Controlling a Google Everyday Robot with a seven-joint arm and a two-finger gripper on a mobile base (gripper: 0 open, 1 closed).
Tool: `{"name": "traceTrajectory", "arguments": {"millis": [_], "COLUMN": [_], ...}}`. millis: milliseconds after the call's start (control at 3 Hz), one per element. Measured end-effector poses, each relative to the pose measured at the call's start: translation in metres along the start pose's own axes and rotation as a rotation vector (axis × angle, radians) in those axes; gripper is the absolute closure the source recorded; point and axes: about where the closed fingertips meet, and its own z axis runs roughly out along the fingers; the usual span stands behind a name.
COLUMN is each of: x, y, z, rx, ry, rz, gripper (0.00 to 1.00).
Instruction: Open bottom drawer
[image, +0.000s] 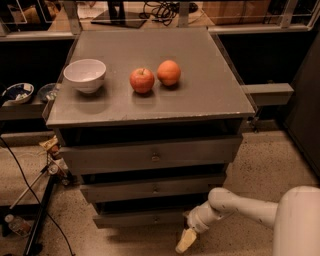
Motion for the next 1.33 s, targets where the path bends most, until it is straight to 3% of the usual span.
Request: {"name": "traceTrajectory", "arguments": {"millis": [667,1333], "x": [-0.012,-0.020], "y": [-0.029,-0.062], "z": [0.018,0.045], "rx": [0.100,0.141], "ry": [0.049,0.046], "rz": [0.004,0.037], "gripper": [0.00,0.00]}}
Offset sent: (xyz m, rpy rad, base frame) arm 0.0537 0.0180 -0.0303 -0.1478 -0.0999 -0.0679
